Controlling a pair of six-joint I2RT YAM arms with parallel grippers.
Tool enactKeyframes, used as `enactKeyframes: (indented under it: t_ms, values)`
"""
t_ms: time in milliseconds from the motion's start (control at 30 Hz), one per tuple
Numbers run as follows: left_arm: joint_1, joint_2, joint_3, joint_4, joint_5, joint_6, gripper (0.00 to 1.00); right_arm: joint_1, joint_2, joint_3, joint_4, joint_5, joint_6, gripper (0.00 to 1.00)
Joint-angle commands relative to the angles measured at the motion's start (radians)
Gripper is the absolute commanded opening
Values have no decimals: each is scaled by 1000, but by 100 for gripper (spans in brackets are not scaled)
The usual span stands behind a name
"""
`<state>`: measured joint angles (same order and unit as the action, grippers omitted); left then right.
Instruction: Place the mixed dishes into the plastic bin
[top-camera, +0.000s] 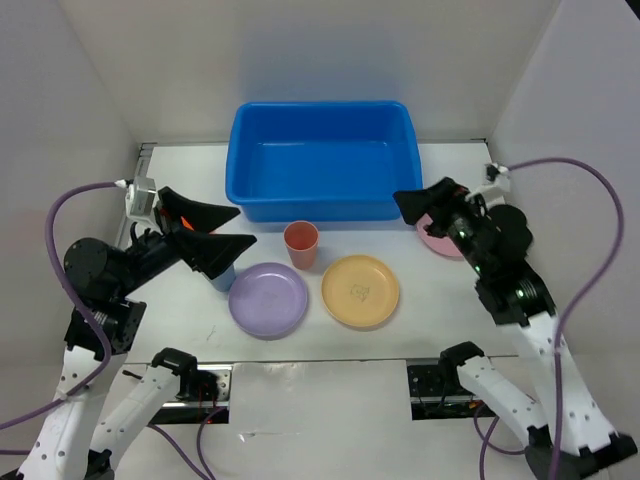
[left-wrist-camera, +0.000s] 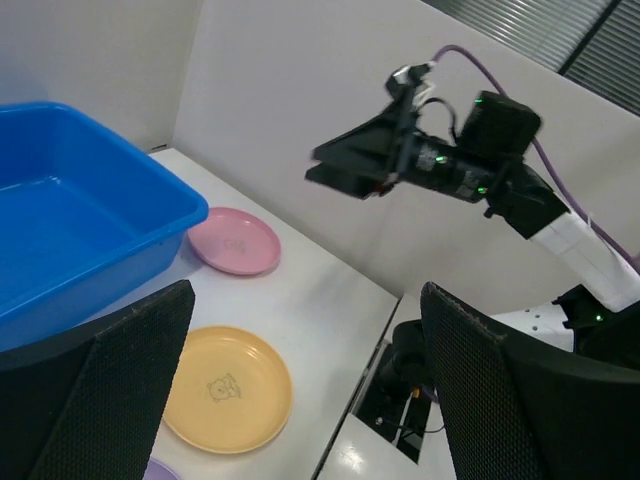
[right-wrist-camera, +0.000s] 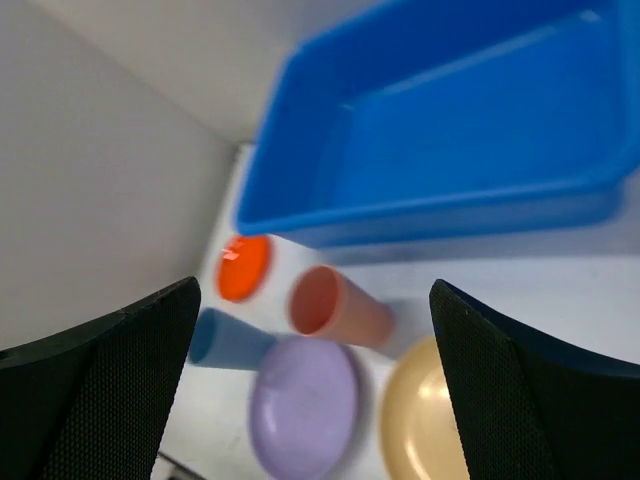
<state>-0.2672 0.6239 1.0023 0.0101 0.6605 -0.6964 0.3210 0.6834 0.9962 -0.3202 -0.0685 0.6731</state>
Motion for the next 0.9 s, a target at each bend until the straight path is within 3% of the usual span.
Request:
enactKeyframes:
  t_ms: [0,133,267,400,467,533,567,633,667,700,733,767,867]
  values:
    - [-4,-4,9,8,-61,54,100,-8,94,64,-118,162,-119,100]
    - [-4,22,-39,-35,-90,64,100,-80,194,33,-143,191,-123,100]
    - [-4,31,-74,-35,-81,83,100,-342,171,-74,-50,-26,-92,100]
    - [-4,11,-74,-128,-136,161,100,-543,123,-137,-13,-63,-12,100]
    - [-4,11,-64,-151,-156,189,97,-620,177,-124,-45,-126,-3,93]
    - [-4,2,-64,-151,-156,198,97,-742,234,-97,-109,-177,-12,6]
    - [-4,2,-64,-176,-183,198,97,-785,287,-97,-138,-177,-12,0]
    - [-4,11,-22,-229,-214,245,97,-908,318,-97,-174,-229,-49,0]
    - [-4,11,-7,-277,-243,259,97,-943,327,-111,-174,-255,-62,5]
    - [-4,11,2,-291,-257,259,97,-1009,341,-131,-184,-275,-87,27]
    - [-4,11,2,-291,-266,268,99,-1036,341,-146,-166,-296,-87,60]
    - [-4,11,2,-291,-266,268,99,-1053,355,-162,-155,-310,-87,85]
    - [-4,20,-8,-291,-253,259,99,-1065,395,-214,-117,-320,-87,94]
